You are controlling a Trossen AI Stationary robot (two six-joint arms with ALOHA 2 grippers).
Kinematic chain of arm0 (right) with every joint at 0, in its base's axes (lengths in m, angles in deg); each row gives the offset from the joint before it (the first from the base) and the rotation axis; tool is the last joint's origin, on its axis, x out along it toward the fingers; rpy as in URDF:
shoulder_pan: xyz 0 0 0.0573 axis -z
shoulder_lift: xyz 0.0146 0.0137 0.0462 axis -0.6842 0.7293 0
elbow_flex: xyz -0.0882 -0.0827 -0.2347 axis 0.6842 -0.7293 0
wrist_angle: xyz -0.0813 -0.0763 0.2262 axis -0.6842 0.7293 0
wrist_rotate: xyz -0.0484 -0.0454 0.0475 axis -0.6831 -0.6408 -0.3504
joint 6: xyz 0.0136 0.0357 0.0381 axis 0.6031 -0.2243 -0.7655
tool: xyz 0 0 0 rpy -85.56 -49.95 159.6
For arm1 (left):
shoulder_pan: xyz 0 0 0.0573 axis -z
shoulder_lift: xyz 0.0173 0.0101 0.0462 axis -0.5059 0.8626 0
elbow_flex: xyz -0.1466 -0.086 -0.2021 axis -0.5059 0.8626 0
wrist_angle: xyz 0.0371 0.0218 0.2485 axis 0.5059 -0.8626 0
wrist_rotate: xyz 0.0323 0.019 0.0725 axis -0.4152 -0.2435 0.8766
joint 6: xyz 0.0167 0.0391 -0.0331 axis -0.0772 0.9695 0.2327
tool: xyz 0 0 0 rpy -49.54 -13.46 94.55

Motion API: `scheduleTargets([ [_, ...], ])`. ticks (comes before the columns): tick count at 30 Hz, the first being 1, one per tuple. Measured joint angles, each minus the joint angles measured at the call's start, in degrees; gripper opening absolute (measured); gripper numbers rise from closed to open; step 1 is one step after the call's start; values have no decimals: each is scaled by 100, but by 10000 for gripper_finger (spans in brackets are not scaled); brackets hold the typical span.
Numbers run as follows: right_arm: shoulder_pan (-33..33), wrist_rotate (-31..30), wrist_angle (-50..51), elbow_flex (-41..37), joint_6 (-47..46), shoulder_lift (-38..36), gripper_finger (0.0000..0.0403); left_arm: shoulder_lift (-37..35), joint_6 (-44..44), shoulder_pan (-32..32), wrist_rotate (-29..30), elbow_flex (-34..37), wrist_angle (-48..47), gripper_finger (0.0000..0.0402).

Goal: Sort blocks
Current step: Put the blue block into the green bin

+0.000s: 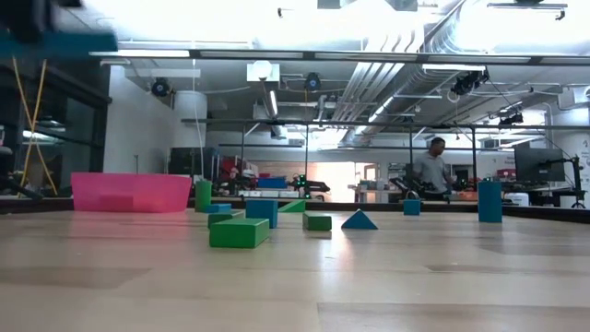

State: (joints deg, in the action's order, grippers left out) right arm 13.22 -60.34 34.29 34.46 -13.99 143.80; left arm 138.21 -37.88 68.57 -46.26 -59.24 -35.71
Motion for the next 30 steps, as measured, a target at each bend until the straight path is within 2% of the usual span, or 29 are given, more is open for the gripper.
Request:
scheduleTargets([
  [5, 0, -29, 0, 0, 33, -2, 0, -419, -1527, 967, -488, -4, -102, 74],
  [10, 0, -75, 1, 0, 50, -2, 0, 113, -3260, 2076, -1075, 3, 7, 74],
  [15, 0, -126, 4, 0, 155, -2, 0, 713, -4324, 2648, -1669, 5, 330, 74],
  [19, 2, -134, 3, 0, 199, -2, 0, 910, -4358, 2652, -1680, 5, 654, 86],
  [25, 2, -132, 3, 0, 197, -2, 0, 820, -3877, 2383, -1678, 5, 542, 179],
  [30, 2, -102, 3, 0, 145, -2, 0, 519, -3241, 2011, -1676, 5, 342, 229],
])
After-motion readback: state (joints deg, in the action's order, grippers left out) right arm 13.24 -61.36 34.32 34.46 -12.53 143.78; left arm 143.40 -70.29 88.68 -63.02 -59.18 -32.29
